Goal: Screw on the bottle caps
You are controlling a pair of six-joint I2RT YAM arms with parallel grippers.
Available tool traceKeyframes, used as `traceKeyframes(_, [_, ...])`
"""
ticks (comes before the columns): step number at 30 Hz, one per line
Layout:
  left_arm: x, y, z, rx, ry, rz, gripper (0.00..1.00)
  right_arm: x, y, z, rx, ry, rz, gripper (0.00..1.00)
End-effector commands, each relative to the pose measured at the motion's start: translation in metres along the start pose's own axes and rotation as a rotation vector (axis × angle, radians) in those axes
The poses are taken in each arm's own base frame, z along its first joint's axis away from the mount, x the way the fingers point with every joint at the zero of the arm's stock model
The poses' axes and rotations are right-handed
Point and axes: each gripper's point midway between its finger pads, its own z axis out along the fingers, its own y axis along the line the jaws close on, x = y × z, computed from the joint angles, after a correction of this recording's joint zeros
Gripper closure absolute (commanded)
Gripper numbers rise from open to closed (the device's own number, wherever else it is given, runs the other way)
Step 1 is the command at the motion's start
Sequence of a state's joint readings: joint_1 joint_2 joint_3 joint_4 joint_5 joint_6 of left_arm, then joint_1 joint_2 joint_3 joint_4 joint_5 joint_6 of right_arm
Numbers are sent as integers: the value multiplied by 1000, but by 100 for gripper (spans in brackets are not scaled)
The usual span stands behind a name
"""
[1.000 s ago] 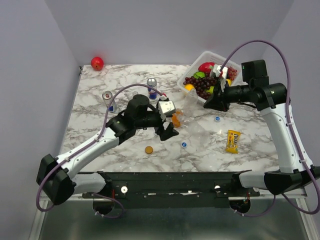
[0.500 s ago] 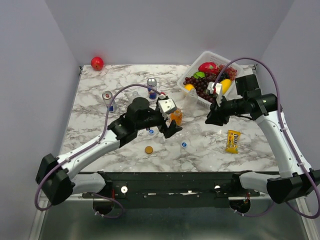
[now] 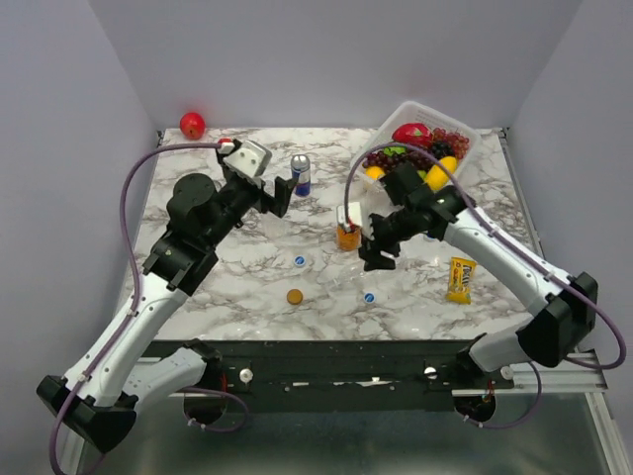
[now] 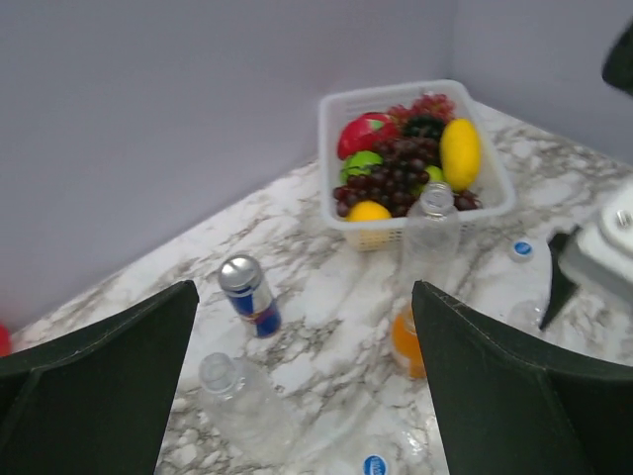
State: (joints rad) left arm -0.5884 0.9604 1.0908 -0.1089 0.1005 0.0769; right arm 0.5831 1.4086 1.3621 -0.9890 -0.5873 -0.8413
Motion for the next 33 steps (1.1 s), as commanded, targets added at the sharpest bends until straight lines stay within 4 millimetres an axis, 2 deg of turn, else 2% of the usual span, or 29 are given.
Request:
traceKeyframes(1, [-25,57,-19,-230,-65,-27,1,22,-3,51,-20,165,-165,25])
traceKeyframes(2, [-31,69,-26,-266,-88,-27,1,31,-6,62,-29,211,-170,24])
traceKeyframes(6, [-35,80,-42,-289,-96,-42,1,41,-20,90,-7,284,-208,19])
traceKeyframes(7, [-32,79,-44,-278,-89,-38,1,44,-23,95,-5,306,-210,13])
traceKeyframes(11, [-26,77,-59,-265,-76,-42,1,59,-31,110,-15,365,-219,9])
traceKeyframes(16, [-17,79,-62,-261,-59,-73,1,82,-28,137,-58,443,-216,7])
traceKeyframes(21, [-15,74,-60,-224,-57,-77,1,82,-41,156,6,455,-209,9])
traceKeyframes(23, [-11,73,-57,-211,-49,-81,1,85,-44,161,21,478,-211,14])
traceKeyframes(24, [-11,71,-57,-198,-50,-81,1,85,-45,162,25,482,-218,17])
traceKeyframes(25, [-10,70,-56,-191,-49,-81,1,86,-45,162,25,487,-224,29])
traceKeyframes(26, [-9,68,-54,-178,-45,-81,1,83,-46,160,30,483,-226,36])
traceKeyframes(27, [-8,66,-53,-163,-41,-78,1,78,-45,152,33,480,-224,42])
traceKeyframes(28, [-10,59,-52,-121,-42,-55,1,71,-44,145,40,467,-214,54])
traceKeyframes(29, [-7,56,-52,-103,-33,-57,2,63,-39,138,29,442,-201,58])
traceKeyframes(30, [-8,53,-52,-85,-37,-56,2,46,-35,116,35,408,-185,61])
traceKeyframes(33, [-8,37,-54,4,-57,-14,1,11,-9,77,-35,294,-90,64])
